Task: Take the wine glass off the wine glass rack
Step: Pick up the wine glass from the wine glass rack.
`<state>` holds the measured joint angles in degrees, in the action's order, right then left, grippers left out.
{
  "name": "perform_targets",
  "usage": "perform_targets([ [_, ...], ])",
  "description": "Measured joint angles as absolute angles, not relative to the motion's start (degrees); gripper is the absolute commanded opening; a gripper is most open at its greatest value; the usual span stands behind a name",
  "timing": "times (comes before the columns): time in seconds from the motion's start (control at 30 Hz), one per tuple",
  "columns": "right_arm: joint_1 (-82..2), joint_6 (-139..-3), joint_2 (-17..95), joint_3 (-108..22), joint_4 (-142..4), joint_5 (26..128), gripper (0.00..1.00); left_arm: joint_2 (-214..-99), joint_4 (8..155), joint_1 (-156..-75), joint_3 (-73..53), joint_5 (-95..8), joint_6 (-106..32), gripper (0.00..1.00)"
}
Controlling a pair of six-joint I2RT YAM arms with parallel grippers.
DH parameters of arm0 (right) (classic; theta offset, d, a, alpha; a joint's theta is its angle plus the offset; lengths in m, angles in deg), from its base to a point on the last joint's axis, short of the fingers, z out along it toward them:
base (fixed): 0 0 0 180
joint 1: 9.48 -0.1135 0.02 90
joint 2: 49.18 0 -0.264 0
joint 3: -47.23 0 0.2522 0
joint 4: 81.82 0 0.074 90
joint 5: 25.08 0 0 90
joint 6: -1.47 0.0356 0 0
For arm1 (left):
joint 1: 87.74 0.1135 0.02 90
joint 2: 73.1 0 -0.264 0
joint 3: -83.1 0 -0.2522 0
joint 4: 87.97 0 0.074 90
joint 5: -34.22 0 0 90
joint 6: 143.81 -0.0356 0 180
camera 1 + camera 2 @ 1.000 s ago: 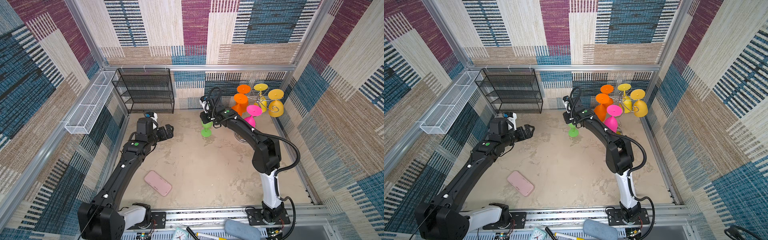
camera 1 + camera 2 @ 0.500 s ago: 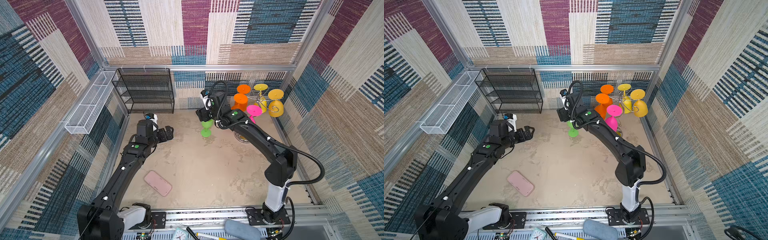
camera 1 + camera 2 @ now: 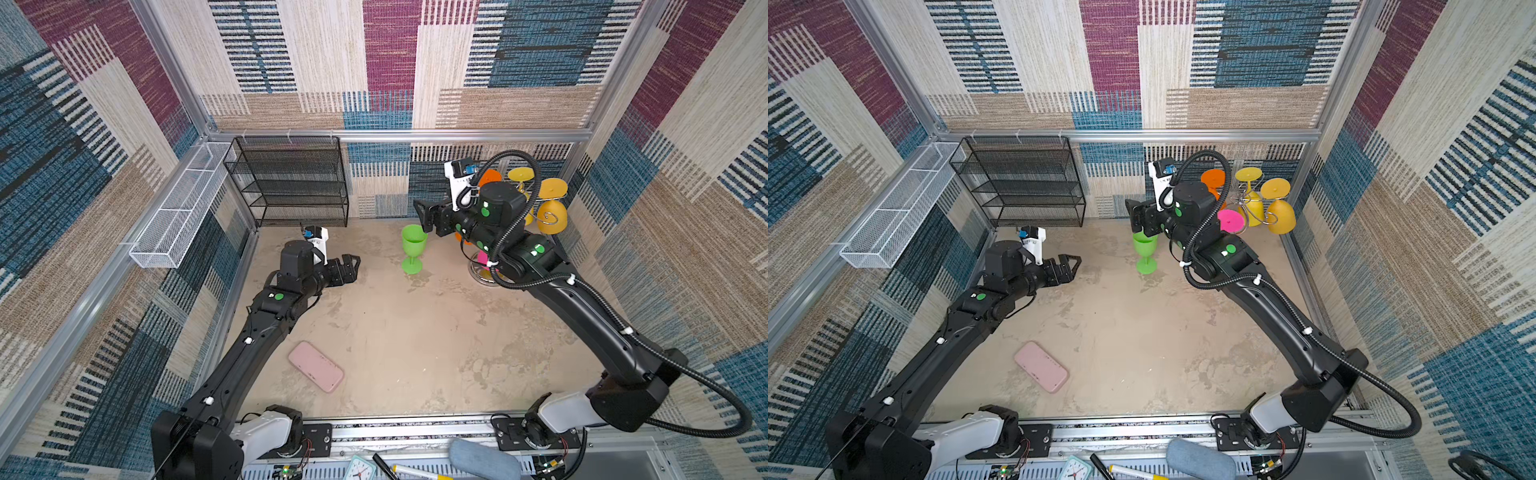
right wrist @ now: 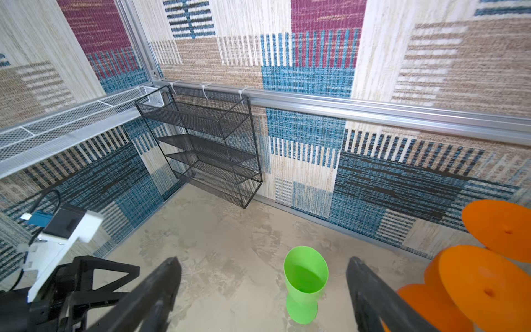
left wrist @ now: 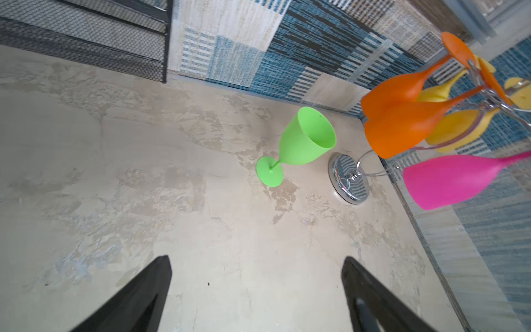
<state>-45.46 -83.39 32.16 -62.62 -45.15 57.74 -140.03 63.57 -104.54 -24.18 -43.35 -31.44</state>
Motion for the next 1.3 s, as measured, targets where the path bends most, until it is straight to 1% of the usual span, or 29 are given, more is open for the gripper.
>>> perform_targets([
  [0.4, -40.6, -72.2, 9.5, -44.5, -49.8, 54.4, 0.9, -137.3, 65.9, -114.5, -25.2, -41.8, -37.4, 0.98],
  [0.67, -40.3, -61.9, -1.6, -33.4, -49.4, 53.3, 0.83, -136.0, 66.5, -119.8, -26.2, -40.6, -42.2, 0.97],
  [0.9, -40.3, -51.3, -5.4, -27.6, -49.0, 57.5, 0.75, -136.4, 67.3, -122.0, -27.1, -39.8, -43.9, 0.97],
  [1.1, -40.3, -44.3, -7.9, -23.3, -49.4, 61.9, 0.73, -135.6, 69.7, -122.7, -29.4, -38.6, -45.4, 0.98],
  [1.3, -39.5, -39.2, -7.0, -21.7, -50.5, 65.7, 0.71, -135.5, 71.6, -122.7, -30.7, -38.3, -46.5, 0.97],
])
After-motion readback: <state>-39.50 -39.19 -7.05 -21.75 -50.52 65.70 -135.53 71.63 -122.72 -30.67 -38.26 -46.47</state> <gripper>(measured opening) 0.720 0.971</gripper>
